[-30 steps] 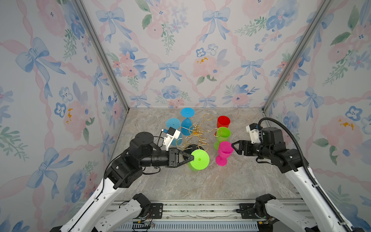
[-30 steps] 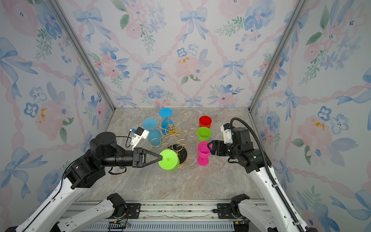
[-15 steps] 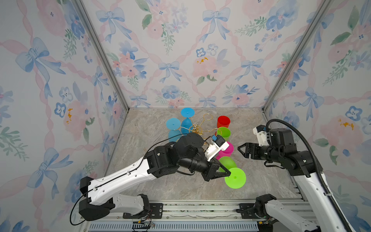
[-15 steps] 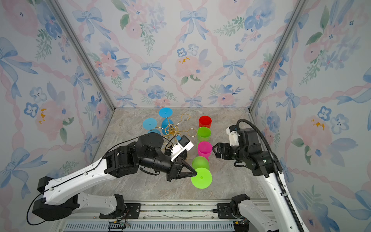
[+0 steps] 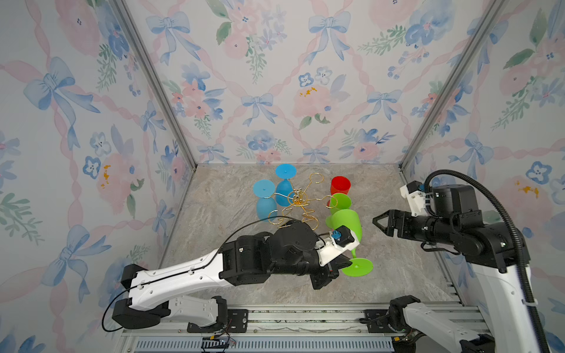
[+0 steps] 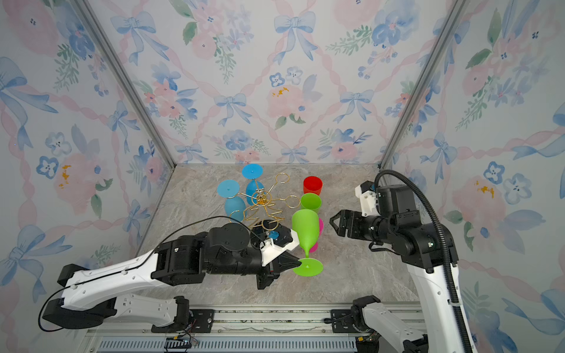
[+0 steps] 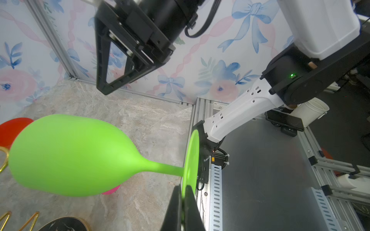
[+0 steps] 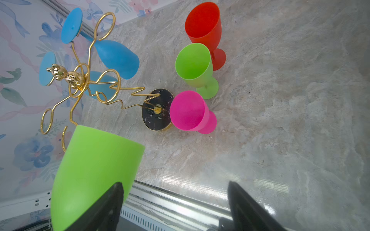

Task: Take the wine glass off the wine glass rack
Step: Place the wine glass at the top-right of the table.

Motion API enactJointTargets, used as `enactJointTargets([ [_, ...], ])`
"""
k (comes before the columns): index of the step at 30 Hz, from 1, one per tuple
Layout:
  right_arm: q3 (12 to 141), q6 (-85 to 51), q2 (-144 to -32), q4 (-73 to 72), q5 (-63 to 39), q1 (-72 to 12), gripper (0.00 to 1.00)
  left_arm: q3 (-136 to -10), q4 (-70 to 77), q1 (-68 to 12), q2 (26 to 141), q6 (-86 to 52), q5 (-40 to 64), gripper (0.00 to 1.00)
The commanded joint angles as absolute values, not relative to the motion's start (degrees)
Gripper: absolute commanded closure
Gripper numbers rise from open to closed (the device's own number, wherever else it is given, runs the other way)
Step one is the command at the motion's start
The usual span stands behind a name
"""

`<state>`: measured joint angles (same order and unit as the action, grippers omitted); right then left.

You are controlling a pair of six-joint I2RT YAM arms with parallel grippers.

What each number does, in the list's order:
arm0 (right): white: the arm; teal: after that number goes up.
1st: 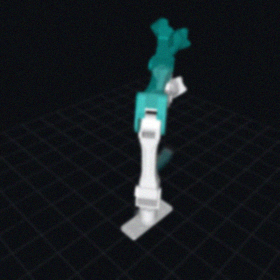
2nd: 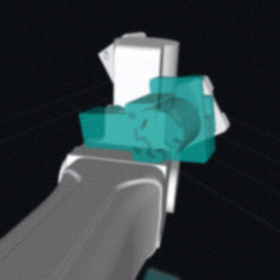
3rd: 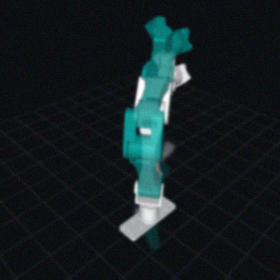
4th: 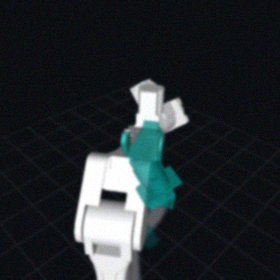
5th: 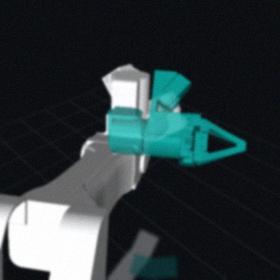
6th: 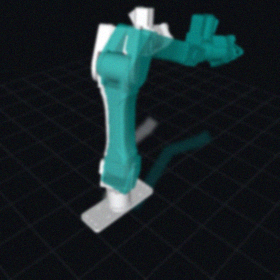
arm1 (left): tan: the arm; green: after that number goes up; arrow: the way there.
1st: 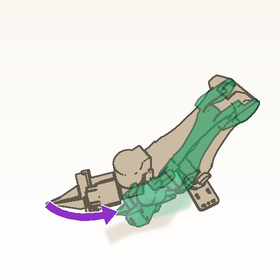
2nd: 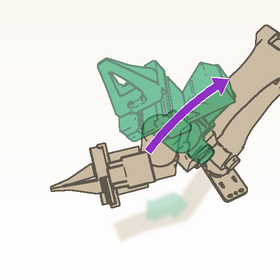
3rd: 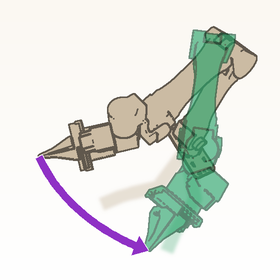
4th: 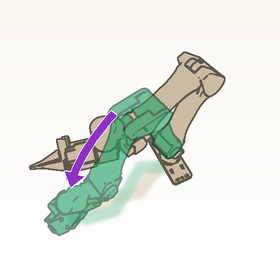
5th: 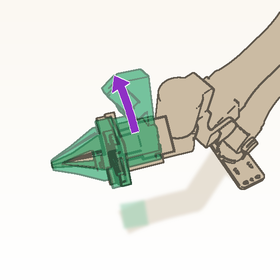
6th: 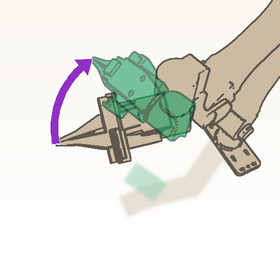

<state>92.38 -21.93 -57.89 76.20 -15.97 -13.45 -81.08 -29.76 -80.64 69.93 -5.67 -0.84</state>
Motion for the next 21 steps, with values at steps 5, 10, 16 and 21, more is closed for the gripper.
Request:
enactJointTargets([
  [5,99.1,-28.8,-60.6,77.5,-20.4,-11.4,0.18,-76.6,-28.6,-85.1,70.1,7.1,-27.3,1.00],
  [10,103.8,-31.3,-64.7,77.7,-23.9,-11.6,0.21,-71.8,-26.6,-85.6,69.2,13.4,-34.2,1.00],
  [16,108.2,-35.4,-68.9,78.9,-29.5,-11.4,0.22,-70.2,-24.5,-86.5,69.7,19.8,-35.1,1.00],
  [21,110.3,-35.0,-70.4,82.4,-29.8,-9.7,0.22,-70.0,-21.8,-86.5,69.4,25.2,-32.7,1.00],
])
